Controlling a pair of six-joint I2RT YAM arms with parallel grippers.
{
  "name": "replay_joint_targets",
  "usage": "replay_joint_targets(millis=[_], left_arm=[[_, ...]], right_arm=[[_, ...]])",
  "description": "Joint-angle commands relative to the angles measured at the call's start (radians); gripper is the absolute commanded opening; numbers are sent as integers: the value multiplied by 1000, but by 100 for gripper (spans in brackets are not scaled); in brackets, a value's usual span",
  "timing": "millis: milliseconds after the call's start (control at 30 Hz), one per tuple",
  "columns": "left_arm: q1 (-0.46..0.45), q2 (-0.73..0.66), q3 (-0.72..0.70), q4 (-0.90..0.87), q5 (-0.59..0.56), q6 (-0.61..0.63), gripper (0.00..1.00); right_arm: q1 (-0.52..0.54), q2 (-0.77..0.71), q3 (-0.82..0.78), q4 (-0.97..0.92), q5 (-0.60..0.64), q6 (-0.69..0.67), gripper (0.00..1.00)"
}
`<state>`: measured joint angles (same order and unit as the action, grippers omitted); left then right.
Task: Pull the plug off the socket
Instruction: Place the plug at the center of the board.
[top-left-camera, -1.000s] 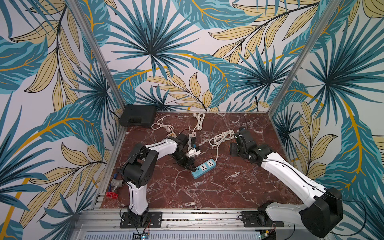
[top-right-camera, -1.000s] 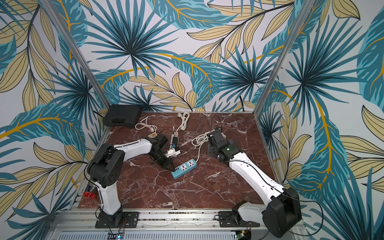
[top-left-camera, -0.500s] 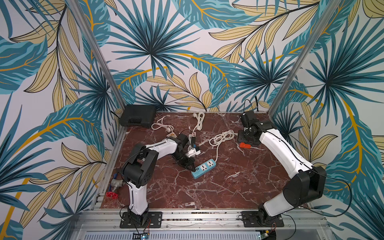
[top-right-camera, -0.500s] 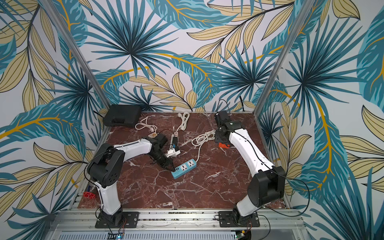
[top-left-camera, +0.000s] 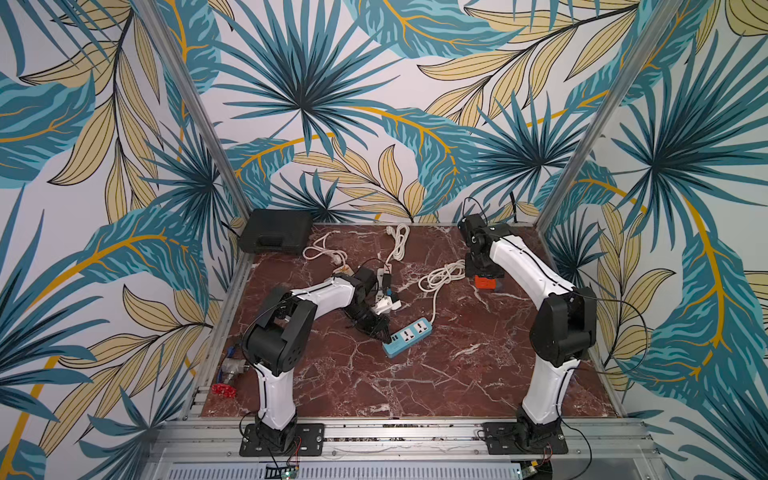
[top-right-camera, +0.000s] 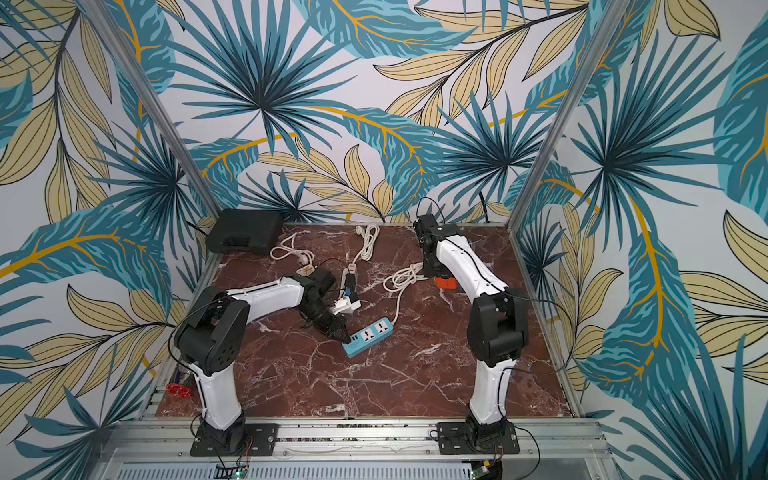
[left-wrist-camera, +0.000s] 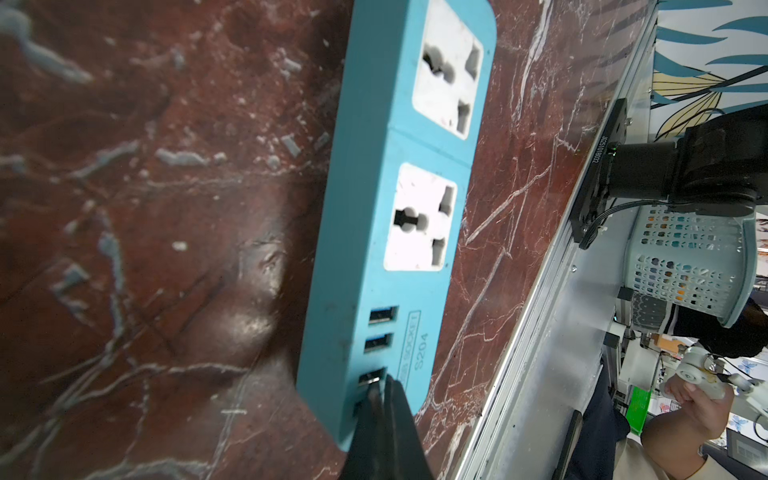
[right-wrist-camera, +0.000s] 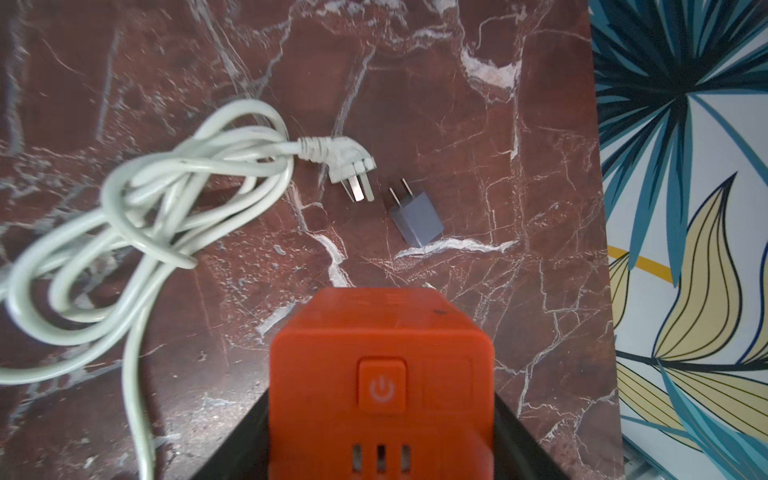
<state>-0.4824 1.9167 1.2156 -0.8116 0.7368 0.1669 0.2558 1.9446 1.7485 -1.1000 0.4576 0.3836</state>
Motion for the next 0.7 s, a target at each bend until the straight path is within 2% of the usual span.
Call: replay_joint_targets(millis=[0,333,433,667], left_arm=[[5,52,-24,43,-167,14,0],[5,52,-24,43,-166,15,0],[5,51,-24,43,-166,15,0],[6,50,-25,45,-166,14,0]], right_arm=[[-2,11,9,-65,50,-11,0],[-15,-14,12,-6,52,22,0],[-20,-29,17,93,32,50,0],[-63,-2,-20,396,69,130,0]])
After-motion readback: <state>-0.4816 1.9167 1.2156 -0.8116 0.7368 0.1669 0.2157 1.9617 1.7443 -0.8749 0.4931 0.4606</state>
